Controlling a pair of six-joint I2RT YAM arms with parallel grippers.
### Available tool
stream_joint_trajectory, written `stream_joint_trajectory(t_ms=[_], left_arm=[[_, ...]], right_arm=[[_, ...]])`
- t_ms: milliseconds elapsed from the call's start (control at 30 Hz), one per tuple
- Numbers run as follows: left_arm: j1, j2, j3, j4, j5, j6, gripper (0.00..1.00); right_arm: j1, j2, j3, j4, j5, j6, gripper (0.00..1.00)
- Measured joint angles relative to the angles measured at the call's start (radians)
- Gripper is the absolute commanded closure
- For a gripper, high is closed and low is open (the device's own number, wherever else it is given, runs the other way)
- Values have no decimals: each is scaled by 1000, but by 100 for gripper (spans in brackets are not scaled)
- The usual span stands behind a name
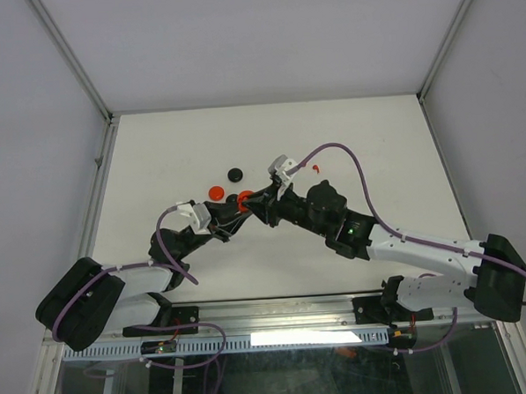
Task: Insert the wireless bluetooth earbuds into the charging case
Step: Place the earbud in the charging case.
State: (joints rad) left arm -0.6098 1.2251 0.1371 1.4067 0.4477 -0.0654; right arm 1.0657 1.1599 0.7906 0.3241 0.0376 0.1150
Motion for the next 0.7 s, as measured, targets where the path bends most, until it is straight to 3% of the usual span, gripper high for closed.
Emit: stream_joint_trajectory(t_ms=[433,700], left_arm=[[0,3,1,1,-6,-26,100],[-6,14,1,1,-27,-49,100]], right_arm=[[4,29,1,-15,-1,0,80],[6,32,2,-18,8,17,61]])
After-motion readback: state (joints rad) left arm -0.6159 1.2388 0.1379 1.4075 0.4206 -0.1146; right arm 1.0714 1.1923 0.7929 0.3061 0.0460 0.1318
